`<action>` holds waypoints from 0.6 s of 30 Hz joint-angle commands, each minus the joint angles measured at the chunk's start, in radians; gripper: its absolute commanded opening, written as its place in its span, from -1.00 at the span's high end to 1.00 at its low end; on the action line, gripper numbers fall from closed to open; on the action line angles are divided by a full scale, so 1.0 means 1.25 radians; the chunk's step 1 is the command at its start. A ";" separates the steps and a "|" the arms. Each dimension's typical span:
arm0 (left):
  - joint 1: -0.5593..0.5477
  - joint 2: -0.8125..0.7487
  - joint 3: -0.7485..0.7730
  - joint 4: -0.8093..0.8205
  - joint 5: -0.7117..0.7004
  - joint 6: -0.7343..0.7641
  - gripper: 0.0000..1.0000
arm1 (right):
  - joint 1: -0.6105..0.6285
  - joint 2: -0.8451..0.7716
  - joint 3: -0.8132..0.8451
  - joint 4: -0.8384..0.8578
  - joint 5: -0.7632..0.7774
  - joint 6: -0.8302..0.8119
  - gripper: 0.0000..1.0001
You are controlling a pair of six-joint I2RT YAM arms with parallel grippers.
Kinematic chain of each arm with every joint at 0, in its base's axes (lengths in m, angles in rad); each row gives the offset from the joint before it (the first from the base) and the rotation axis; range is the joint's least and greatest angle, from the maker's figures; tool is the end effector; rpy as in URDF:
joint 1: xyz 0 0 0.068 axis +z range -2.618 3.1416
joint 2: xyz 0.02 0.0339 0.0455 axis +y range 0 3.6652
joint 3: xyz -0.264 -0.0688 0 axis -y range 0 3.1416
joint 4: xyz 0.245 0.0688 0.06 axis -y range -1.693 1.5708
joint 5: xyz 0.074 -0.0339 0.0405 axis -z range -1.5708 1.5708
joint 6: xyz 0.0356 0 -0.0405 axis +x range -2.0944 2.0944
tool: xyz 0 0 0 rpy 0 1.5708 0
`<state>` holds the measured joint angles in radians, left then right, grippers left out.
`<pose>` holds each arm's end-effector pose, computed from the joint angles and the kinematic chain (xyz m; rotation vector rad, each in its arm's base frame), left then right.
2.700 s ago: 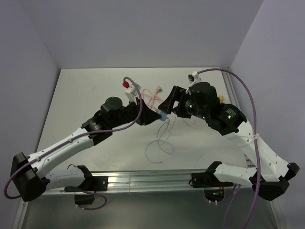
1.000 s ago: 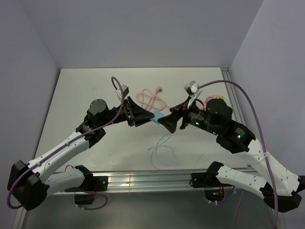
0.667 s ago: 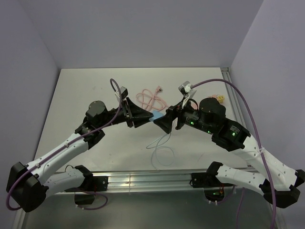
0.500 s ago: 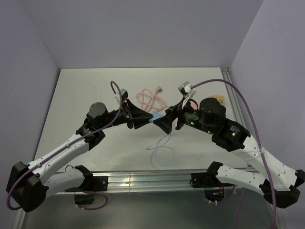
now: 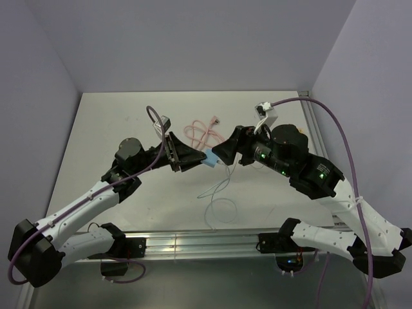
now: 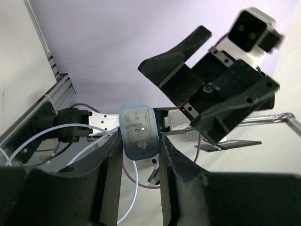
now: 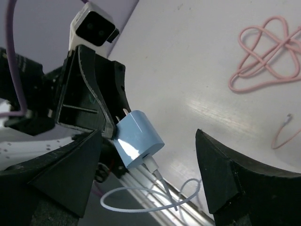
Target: Insert the plug
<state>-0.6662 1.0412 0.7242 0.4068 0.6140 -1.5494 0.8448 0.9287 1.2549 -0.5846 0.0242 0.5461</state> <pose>0.1766 -0.1649 0.3312 -0.2124 1.9643 -2.0915 0.1206 0.1346 0.4323 -0.2705 1.9187 0.9380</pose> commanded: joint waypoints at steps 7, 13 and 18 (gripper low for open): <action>0.002 0.011 -0.037 0.256 0.002 0.003 0.99 | -0.117 -0.031 -0.109 0.086 -0.240 0.372 -0.43; -0.001 0.011 -0.038 0.282 -0.003 0.020 0.99 | -0.124 -0.053 -0.162 0.142 -0.250 0.429 -0.35; -0.002 0.021 -0.048 0.324 -0.008 0.011 0.99 | -0.128 -0.056 -0.201 0.212 -0.310 0.493 -0.32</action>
<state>-0.6643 1.0672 0.6601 0.6659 0.6125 -1.5314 0.6888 0.8688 1.0271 -0.4126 -0.2855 1.0904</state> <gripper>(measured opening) 0.358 0.663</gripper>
